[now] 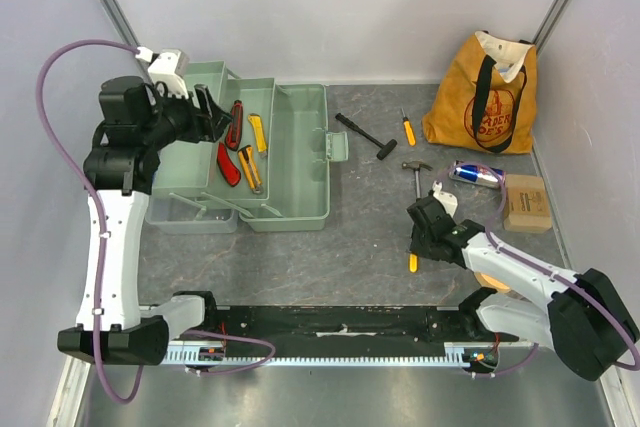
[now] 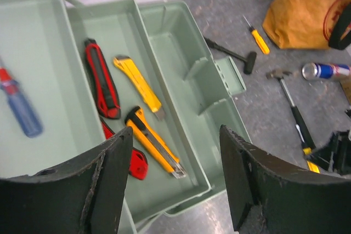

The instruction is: Pack the tool kit

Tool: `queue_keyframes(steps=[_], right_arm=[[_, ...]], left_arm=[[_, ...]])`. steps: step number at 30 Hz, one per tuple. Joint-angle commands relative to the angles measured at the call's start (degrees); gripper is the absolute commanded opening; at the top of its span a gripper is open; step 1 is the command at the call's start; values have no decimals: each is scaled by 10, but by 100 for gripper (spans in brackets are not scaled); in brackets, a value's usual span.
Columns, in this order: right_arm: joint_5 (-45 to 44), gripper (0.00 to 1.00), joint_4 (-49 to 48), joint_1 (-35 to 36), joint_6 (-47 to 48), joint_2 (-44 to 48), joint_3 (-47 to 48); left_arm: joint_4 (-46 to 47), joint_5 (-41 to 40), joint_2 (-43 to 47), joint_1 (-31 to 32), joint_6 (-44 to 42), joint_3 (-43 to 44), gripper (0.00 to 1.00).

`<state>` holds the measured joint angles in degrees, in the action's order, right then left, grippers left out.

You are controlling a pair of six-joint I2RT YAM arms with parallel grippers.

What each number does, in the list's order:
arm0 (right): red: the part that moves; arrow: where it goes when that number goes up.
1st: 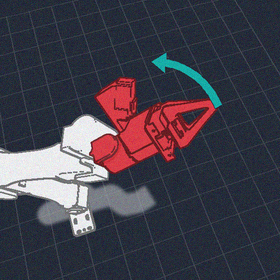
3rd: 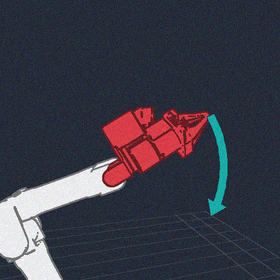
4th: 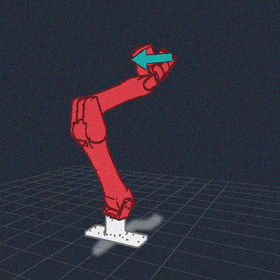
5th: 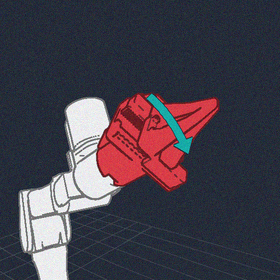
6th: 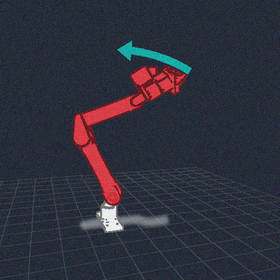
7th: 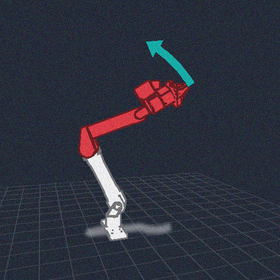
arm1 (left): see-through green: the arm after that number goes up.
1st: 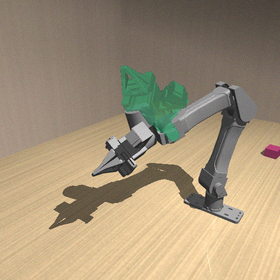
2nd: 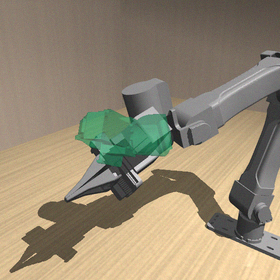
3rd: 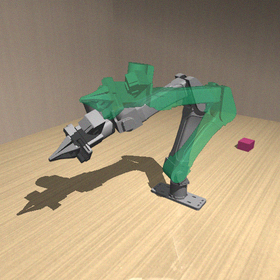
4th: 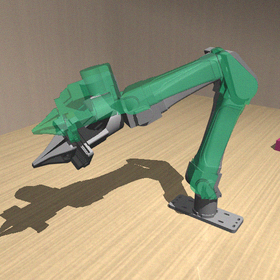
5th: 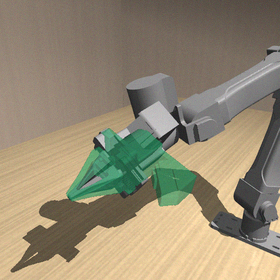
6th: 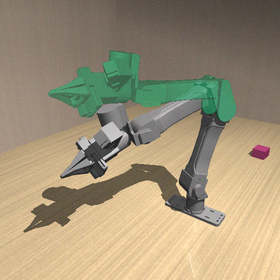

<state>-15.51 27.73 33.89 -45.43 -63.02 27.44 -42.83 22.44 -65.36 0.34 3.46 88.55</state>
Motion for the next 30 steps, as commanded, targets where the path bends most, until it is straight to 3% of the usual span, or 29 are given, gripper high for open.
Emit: queue_keyframes(steps=[1,7,10,12,20,30], right_arm=[[21,35,-7,-1,-5,-3,-5],[20,27,-24,-1,13,-40,3],[21,7,-28,1,24,-48,21],[35,0,-38,3,36,-36,32],[140,0,-103,4,61,52,142],[294,0,-302,4,13,112,241]], left_arm=[[22,67,10,-3,44,-25,70],[23,121,9,-3,58,-45,70],[26,142,13,-3,72,-54,70],[40,161,16,-3,98,-62,68],[198,315,35,14,252,-127,66],[337,281,23,184,319,-173,68]])
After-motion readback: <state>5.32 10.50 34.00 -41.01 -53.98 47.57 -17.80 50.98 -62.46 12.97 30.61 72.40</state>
